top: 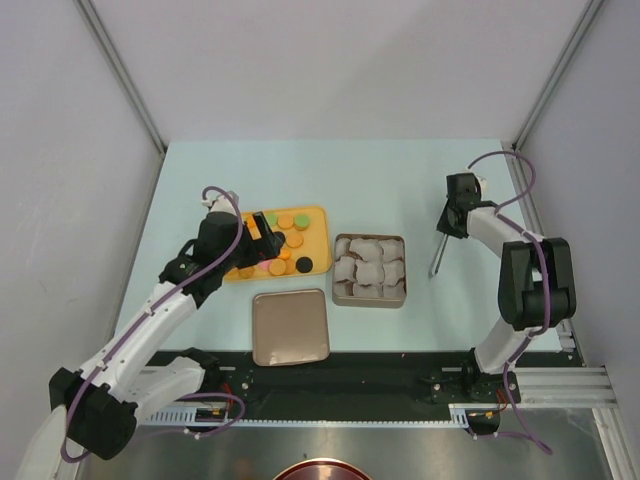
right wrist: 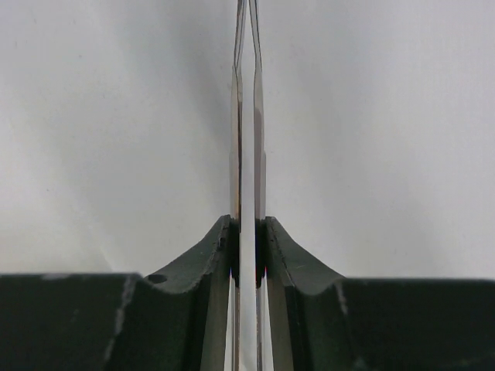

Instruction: Pack the cookies

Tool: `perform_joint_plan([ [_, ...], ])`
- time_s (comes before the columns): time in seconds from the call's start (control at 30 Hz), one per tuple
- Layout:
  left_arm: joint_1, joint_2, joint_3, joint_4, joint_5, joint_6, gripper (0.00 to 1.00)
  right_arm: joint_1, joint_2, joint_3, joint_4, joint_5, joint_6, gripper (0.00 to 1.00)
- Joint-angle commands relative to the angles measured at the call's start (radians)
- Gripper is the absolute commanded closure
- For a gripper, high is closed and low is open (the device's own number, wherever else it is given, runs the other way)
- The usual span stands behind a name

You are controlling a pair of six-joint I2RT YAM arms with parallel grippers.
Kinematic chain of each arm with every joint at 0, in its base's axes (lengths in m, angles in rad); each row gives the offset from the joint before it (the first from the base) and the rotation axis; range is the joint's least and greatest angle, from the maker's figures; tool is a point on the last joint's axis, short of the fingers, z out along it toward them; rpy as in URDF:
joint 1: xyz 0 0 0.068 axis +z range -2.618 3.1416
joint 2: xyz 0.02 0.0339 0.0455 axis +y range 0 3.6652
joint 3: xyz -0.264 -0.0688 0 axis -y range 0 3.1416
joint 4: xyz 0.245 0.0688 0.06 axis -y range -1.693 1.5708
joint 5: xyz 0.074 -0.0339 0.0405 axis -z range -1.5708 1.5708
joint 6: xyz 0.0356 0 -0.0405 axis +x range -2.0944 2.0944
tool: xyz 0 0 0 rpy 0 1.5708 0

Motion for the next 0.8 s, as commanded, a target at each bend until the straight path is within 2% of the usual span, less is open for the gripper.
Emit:
perform_joint_plan([
  [0.0, -0.007, 0.001, -0.005, 0.027, 0.014, -0.005, 0.00, 0.003, -0.063, 0.028, -0.018, 0.009, 0.039, 0.94],
  [0.1, -0.009, 0.005, -0.002, 0.027, 0.016, -0.006, 0.00, 0.032, -0.148, 0.025, -0.024, 0.015, 0.048, 1.00],
  [0.3, -0.027, 0.040, 0.002, 0.068, 0.053, -0.031, 0.01, 0.130, -0.328, 0.025, -0.064, 0.059, 0.036, 1.00],
  [0.37, -0.050, 0.057, 0.016, 0.082, 0.056, -0.036, 0.02, 0.125, -0.367, 0.019, -0.070, 0.049, 0.035, 1.00],
  [0.63, -0.131, 0.100, 0.052, 0.087, 0.031, -0.053, 0.03, 0.039, -0.239, 0.023, -0.098, -0.008, 0.041, 1.00],
  [0.77, -0.147, 0.075, 0.055, 0.068, 0.017, -0.045, 0.03, 0.020, -0.100, 0.092, -0.102, 0.003, 0.015, 1.00],
])
